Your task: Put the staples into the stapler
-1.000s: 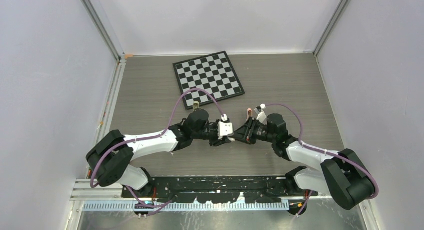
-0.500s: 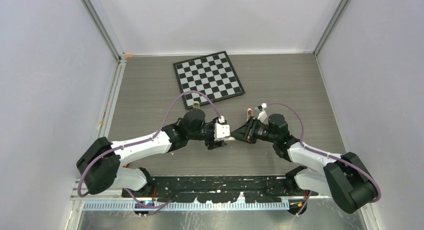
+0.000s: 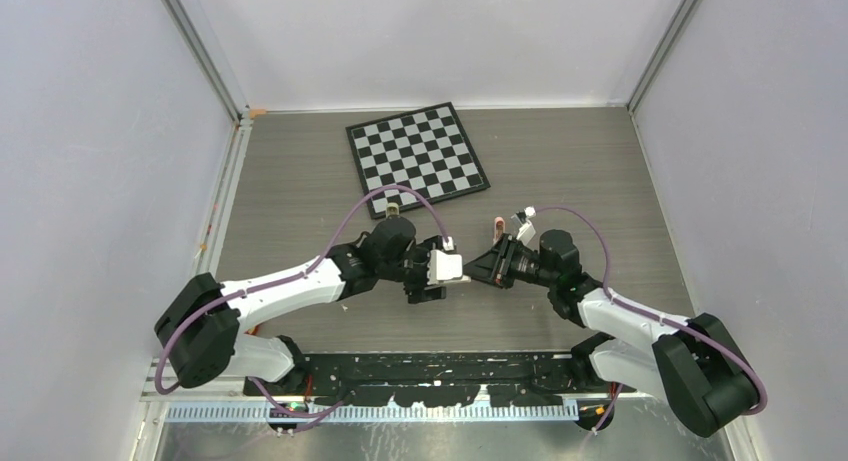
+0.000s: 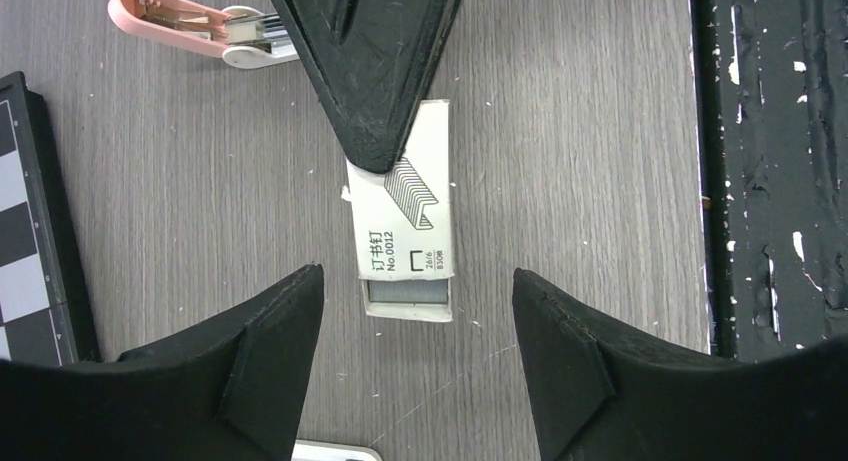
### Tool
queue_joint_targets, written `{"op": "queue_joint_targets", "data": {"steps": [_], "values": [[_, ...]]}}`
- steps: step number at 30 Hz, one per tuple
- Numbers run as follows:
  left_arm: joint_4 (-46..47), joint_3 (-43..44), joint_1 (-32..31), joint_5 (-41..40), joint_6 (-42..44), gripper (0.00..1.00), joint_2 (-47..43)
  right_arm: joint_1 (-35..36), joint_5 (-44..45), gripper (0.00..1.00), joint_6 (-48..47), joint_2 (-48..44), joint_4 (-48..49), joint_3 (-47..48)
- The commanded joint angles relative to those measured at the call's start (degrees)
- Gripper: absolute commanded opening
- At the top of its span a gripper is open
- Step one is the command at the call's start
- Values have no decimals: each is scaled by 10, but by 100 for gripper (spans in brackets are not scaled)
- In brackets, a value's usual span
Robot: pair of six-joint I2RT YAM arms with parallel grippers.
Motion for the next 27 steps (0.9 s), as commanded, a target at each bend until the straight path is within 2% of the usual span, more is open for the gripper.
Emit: {"op": "queue_joint_targets", "data": {"steps": [1, 12, 21, 27], "values": [[3, 27, 1, 1, 8, 70, 11, 2, -9, 27, -1, -17, 26, 0], [1, 28, 4, -3, 12, 59, 15, 2, -10, 27, -2, -16, 25, 0], [0, 19, 10, -3, 14, 45, 6, 2, -8, 27, -3, -14, 27, -1], [0, 10, 14, -5, 16, 40, -1, 2, -6, 27, -5, -11, 27, -5]]}}
